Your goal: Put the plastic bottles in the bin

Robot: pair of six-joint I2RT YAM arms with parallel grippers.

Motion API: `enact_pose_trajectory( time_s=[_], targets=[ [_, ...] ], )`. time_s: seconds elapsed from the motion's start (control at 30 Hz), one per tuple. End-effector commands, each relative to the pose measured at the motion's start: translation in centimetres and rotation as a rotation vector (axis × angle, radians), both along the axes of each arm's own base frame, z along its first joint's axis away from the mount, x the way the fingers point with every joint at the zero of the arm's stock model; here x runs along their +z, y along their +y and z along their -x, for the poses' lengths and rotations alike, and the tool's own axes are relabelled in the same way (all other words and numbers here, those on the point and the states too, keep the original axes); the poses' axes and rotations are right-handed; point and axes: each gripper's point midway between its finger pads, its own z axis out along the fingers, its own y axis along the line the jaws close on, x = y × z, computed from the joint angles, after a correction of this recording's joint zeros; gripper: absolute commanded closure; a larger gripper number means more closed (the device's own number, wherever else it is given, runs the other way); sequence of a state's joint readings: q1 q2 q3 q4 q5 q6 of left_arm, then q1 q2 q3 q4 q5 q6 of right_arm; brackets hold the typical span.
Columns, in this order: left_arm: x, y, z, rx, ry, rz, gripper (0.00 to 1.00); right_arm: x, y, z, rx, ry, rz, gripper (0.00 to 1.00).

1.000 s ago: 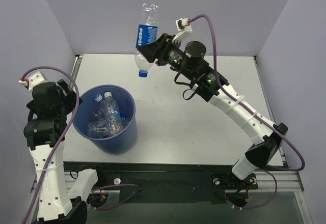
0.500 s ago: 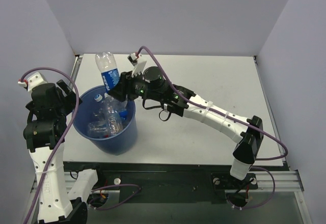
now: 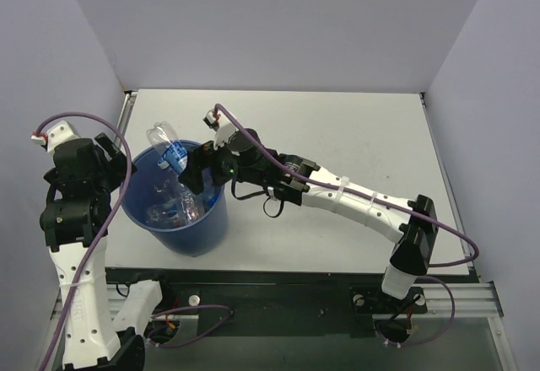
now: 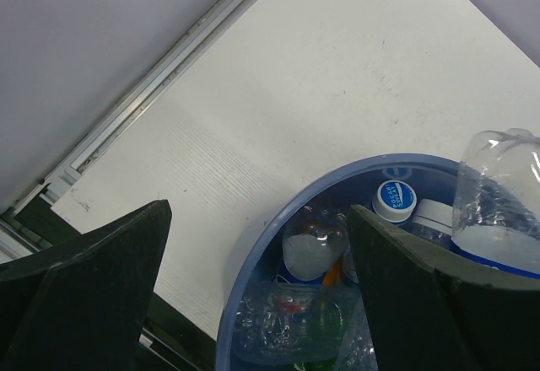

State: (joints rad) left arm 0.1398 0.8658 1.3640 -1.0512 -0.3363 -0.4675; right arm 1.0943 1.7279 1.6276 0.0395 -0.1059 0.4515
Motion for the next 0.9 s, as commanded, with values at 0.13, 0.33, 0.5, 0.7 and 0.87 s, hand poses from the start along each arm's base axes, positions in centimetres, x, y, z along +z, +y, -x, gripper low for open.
enact_pose_trajectory(
  time_s=[0.13,0.33,0.5,0.7,0.87],
  targets=[
    [0.2,0.1,0.1,0.009,-0.031,0.003,0.03,10.0,-7.7,-1.6,-0.216,-0.259,-0.055,0.05],
    [0.0,-1.7,-1.2,-0.076,-0.048,0.073,0.03,8.7,-12.4,-4.8,-0.384,-0.277,0.035,0.04],
    [2.6,-4.4,-2.0,-0.173,-0.188,0.182,0.03,5.6,-15.4,-6.3,-0.459,-0.210,0.069,0.04],
    [5.2,-10.7,-3.0,-0.423,-0.301,0.446,0.03,3.0,-19.2,-6.9,-0.550,-0.181,0.126,0.04],
    [4.3,-12.4,-4.3,-0.496,-0.320,0.542,0.03,1.0,-21.7,-6.9,-0.609,-0.160,0.177,0.04]
  ],
)
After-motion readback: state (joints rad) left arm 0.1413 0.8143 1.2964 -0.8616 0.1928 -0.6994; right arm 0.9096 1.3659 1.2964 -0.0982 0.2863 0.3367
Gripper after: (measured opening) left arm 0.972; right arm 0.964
